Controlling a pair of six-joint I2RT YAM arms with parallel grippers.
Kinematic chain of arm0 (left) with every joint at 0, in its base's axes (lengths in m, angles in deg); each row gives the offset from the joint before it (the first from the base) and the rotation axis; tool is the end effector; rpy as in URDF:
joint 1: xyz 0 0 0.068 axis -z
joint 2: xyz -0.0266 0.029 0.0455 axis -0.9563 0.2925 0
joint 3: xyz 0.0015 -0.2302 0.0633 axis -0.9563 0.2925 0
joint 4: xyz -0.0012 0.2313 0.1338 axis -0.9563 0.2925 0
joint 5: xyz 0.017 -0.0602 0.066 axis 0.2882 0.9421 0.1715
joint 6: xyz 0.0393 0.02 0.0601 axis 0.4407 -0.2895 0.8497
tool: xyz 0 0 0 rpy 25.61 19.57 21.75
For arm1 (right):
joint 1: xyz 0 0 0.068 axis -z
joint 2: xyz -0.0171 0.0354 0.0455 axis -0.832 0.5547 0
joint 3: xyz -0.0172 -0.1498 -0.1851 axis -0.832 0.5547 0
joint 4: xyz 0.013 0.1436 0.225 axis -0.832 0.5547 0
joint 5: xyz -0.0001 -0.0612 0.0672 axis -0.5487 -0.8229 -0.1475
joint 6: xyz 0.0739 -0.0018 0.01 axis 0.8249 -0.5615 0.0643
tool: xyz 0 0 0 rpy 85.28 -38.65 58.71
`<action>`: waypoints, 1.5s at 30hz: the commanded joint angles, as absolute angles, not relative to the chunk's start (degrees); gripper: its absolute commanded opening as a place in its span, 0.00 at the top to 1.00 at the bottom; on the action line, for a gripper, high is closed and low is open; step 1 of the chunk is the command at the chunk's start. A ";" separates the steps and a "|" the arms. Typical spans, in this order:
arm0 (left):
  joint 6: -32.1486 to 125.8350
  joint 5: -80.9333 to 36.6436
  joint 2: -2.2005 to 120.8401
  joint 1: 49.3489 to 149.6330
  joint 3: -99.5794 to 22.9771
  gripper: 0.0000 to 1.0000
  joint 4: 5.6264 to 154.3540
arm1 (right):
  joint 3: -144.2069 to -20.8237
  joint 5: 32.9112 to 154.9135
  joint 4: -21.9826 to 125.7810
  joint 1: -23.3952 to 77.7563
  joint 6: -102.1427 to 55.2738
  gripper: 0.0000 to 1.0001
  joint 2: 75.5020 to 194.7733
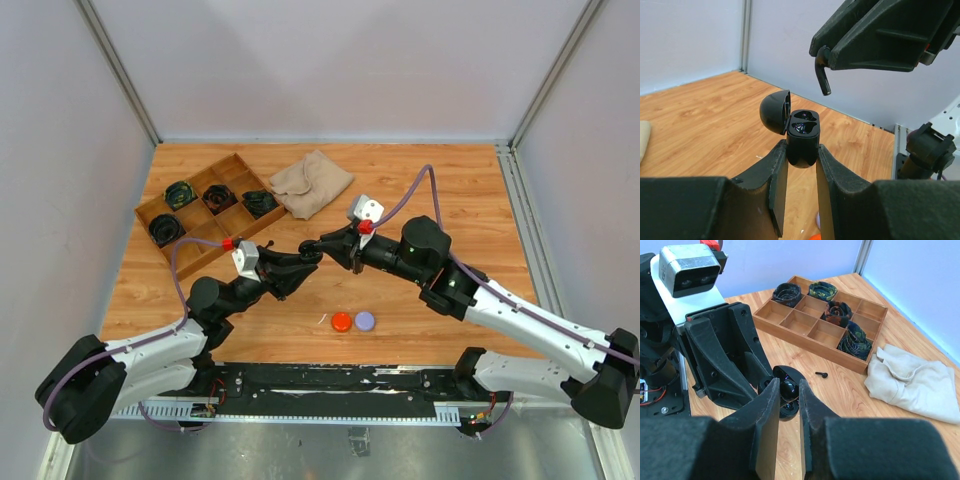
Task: Insert the wireless bluetooth earbuds into the charging case
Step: Place the earbud in the charging case.
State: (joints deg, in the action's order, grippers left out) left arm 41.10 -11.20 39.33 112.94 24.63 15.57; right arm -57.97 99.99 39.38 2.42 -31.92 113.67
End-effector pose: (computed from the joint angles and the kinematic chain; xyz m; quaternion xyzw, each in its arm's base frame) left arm 0.1648 -0.1648 0.2083 0.2447 0.5253 -0.4715 0.6647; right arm 0.1625 0.2480 0.3408 -0.3943 0.5619 0.3915 0.6128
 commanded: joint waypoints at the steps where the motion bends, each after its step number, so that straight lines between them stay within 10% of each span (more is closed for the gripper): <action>1: 40.29 -10.08 39.46 113.16 22.97 1.00 12.07 | -57.16 101.51 36.00 1.05 -34.18 0.99 114.38; 45: 37.63 -11.87 38.20 113.16 22.77 1.00 12.21 | -54.71 107.63 36.46 -1.06 -39.18 0.87 114.66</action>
